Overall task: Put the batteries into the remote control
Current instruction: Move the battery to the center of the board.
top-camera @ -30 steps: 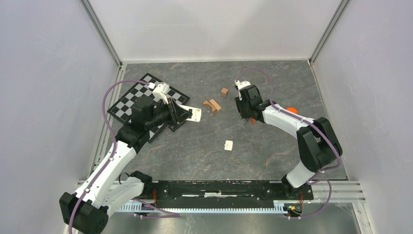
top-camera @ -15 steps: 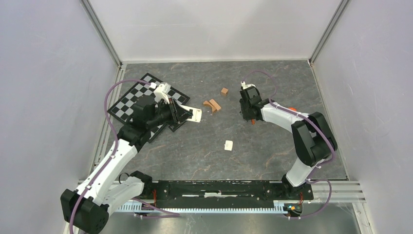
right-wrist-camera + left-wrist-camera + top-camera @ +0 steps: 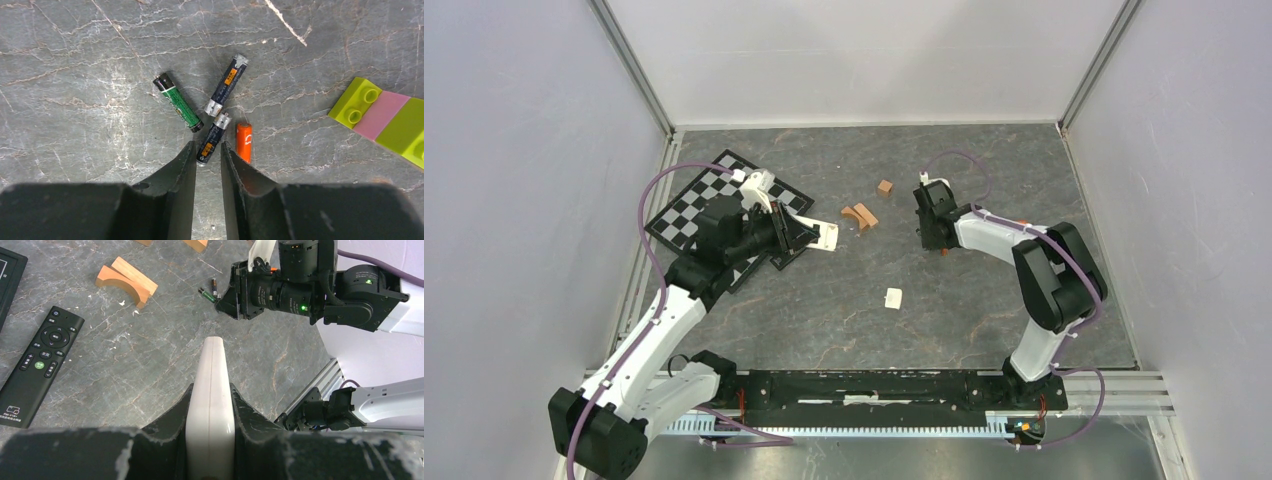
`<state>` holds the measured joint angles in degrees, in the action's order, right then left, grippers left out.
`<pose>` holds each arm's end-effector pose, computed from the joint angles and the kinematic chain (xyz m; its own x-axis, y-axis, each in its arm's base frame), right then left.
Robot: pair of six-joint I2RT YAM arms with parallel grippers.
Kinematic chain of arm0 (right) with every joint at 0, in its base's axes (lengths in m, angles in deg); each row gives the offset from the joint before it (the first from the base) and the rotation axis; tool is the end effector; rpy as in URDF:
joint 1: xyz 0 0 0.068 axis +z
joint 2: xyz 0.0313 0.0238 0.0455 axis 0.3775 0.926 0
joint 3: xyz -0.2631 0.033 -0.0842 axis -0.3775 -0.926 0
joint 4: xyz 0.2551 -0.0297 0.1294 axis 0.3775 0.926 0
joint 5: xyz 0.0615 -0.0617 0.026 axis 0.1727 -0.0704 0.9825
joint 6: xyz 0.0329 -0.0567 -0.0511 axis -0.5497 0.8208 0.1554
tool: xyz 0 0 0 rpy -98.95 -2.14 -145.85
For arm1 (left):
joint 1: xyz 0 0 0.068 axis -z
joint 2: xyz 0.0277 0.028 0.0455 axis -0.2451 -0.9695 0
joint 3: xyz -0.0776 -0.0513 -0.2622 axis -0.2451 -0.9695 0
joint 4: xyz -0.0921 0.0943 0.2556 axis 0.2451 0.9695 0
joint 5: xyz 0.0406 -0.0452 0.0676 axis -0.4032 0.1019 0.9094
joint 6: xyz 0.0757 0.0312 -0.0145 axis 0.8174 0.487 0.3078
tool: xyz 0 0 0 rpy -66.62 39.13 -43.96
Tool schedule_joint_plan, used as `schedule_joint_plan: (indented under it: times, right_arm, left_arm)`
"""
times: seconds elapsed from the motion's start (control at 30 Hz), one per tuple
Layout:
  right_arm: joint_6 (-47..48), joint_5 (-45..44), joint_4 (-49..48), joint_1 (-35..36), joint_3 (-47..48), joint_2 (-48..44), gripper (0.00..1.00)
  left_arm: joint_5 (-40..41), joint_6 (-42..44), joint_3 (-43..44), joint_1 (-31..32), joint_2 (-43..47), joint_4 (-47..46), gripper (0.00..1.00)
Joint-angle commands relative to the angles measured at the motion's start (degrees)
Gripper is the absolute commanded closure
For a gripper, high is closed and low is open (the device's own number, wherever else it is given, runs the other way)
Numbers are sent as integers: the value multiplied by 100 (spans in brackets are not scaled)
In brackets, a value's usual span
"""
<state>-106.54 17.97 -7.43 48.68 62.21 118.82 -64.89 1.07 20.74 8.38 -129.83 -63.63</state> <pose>0.3541 0.1548 0.1185 -0.8337 -0.0412 -0.5507 -0.0207 0.9988 -0.0434 0.2375 -0.1288 0.3019 -0.6304 -0.2420 -0.7376 0.4266 0.6858 -0.5897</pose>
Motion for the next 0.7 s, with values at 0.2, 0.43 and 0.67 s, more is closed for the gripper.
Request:
schedule_joint_plan:
  times: [0.2, 0.43, 0.67]
  right_arm:
    - [-193, -340, -111, -14, 8, 203, 72]
    - [-342, -336, -137, -91, -34, 305, 74]
    - [-436, 11, -217, -119, -417, 48, 88]
  left_arm:
    - [-66, 306, -12, -35, 19, -275, 98]
    - [-66, 308, 2, -38, 17, -259, 98]
    - [-99, 282, -3, -48, 13, -275, 98]
